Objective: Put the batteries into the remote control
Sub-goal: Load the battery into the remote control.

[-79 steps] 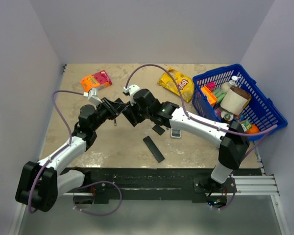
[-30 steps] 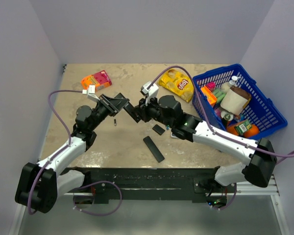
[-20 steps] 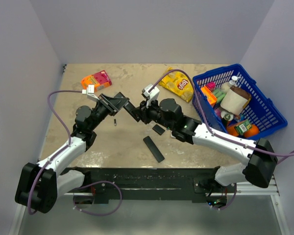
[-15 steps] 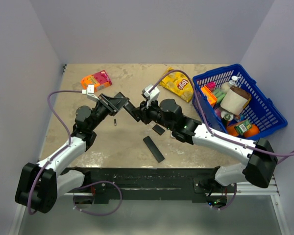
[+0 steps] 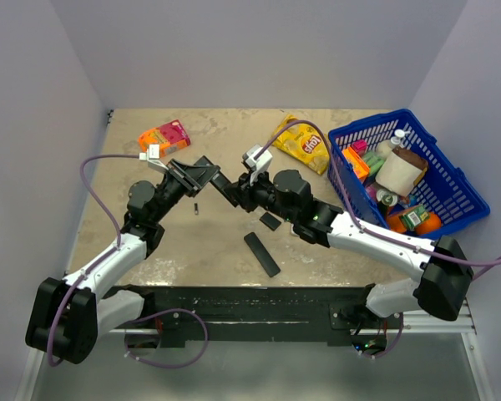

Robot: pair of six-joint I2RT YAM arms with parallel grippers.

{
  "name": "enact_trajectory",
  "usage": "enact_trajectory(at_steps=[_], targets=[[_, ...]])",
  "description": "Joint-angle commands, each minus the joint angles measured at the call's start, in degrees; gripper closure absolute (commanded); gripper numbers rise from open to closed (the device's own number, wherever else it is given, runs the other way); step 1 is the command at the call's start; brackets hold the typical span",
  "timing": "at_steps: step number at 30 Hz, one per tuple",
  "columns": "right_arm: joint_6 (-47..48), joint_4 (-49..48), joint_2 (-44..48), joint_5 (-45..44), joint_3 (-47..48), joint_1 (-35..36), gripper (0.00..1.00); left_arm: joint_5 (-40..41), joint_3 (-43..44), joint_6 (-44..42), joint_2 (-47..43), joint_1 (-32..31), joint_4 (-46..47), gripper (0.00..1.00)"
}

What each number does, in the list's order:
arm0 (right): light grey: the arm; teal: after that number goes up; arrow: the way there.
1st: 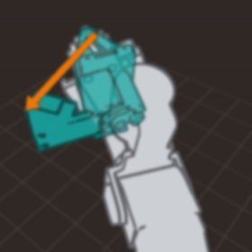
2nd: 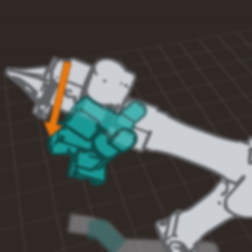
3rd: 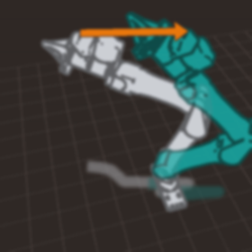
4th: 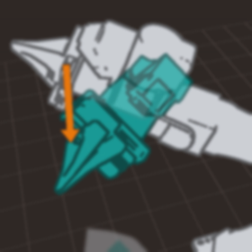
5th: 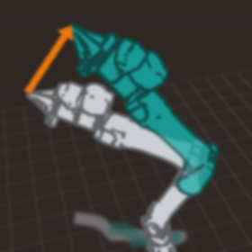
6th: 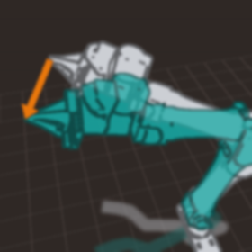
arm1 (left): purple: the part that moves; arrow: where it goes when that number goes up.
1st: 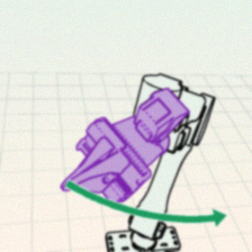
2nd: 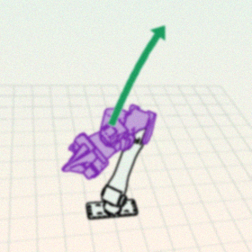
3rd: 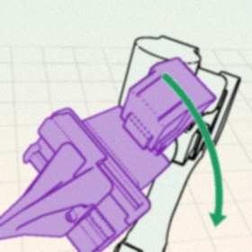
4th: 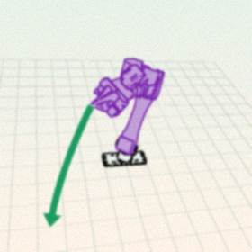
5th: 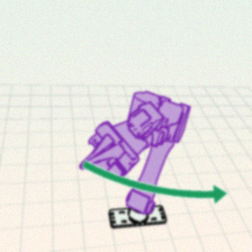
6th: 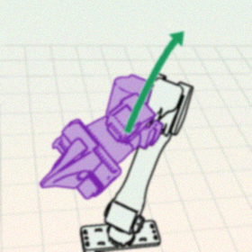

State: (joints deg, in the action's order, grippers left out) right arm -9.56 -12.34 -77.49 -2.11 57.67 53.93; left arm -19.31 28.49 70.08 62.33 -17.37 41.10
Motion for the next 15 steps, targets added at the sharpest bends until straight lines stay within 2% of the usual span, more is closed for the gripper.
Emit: enact_trajectory(at_steps=[1, 9, 15], targets=[[1.91, 0.47, 1.47, 1.67, -0.28, -0.06, 1.0, 0.24, 0.51, 1.2, -1.33, 0.05, 4.52, 1.0], [3.84, 8.11, 0.07, 5.45, 1.92, -0.06, 1.0, 1.12, 1.66, -0.47, -0.98, 0.14, 3.99, 1.0], [3.85, 10.22, -2.04, 6.85, 2.36, -0.14, 1.0, 1.55, 4.2, -2.58, -0.98, 0.14, 3.02, 1.0]])
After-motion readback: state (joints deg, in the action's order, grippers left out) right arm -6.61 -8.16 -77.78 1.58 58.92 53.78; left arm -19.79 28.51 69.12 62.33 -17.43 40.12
